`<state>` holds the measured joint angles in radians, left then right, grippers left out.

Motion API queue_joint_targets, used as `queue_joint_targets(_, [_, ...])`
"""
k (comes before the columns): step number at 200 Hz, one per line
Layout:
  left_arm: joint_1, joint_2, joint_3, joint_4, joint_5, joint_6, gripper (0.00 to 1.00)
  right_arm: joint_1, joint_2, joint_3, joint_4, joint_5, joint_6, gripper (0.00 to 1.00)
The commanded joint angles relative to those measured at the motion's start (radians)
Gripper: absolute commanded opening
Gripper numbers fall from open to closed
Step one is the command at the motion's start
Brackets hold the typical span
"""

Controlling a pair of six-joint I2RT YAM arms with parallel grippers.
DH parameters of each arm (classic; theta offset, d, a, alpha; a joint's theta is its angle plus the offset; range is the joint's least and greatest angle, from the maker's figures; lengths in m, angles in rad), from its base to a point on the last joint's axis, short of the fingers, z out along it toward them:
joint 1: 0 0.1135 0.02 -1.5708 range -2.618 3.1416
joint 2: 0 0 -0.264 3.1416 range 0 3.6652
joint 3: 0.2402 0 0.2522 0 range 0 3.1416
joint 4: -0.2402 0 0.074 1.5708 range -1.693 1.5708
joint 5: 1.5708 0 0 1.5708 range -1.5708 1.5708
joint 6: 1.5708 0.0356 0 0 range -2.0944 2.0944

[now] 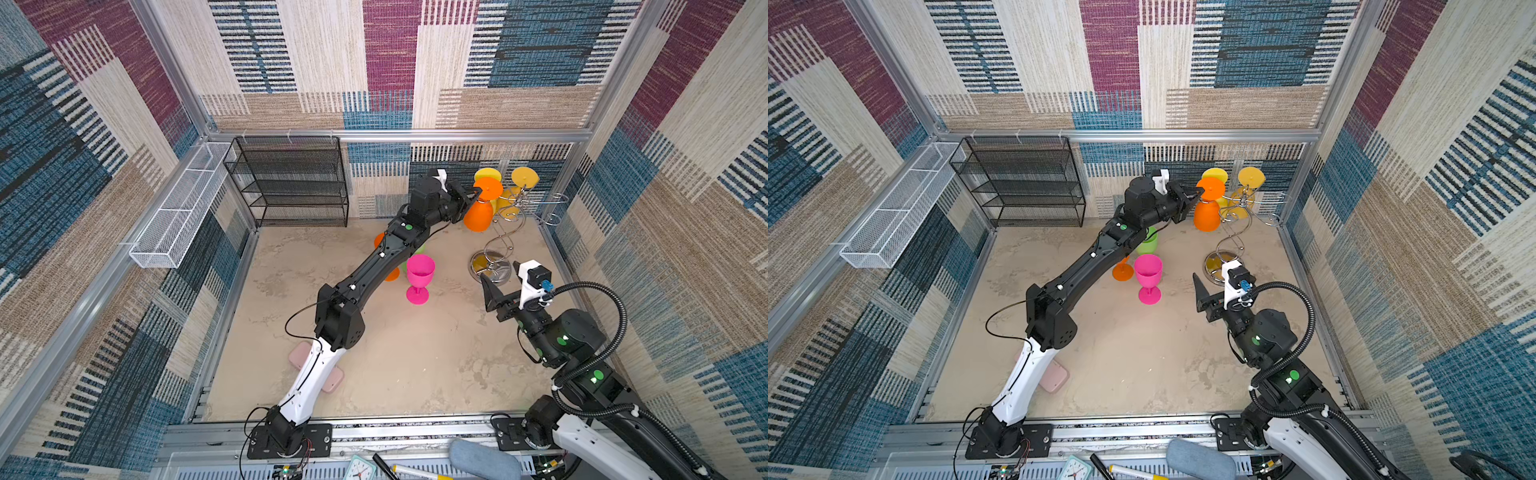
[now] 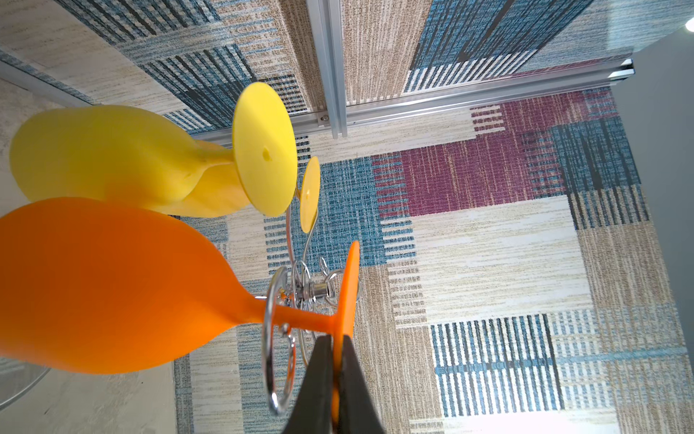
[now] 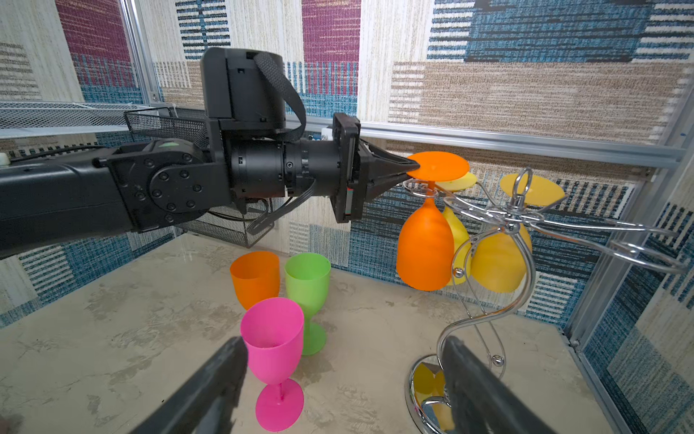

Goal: Take the wine glass off the wine glass rack
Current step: Pick up the wine glass from the wine glass rack.

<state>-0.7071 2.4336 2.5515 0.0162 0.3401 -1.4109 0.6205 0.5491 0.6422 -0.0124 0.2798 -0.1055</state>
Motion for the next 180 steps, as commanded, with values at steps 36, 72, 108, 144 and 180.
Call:
queue_joint_targets(36, [-0.005, -0.049, -0.034, 0.035, 0.084, 0.02, 0.0, 0.001, -0.023, 0.001, 0.032, 0.004, 0.026, 0.83])
queue_joint_targets(72, [-0.009, -0.07, -0.073, 0.041, 0.106, 0.019, 0.0, 0.001, -0.045, 0.014, 0.021, 0.011, 0.041, 0.83])
queue_joint_targets(108, [-0.017, -0.071, -0.076, 0.04, 0.121, 0.016, 0.0, 0.001, -0.06, 0.022, 0.007, 0.018, 0.058, 0.83])
queue_joint_targets(144, [-0.025, -0.067, -0.073, 0.038, 0.131, 0.015, 0.0, 0.001, -0.073, 0.032, -0.006, 0.024, 0.074, 0.83])
queue_joint_targets(180, [-0.038, -0.064, -0.071, 0.039, 0.144, 0.011, 0.0, 0.001, -0.087, 0.043, -0.011, 0.031, 0.083, 0.83])
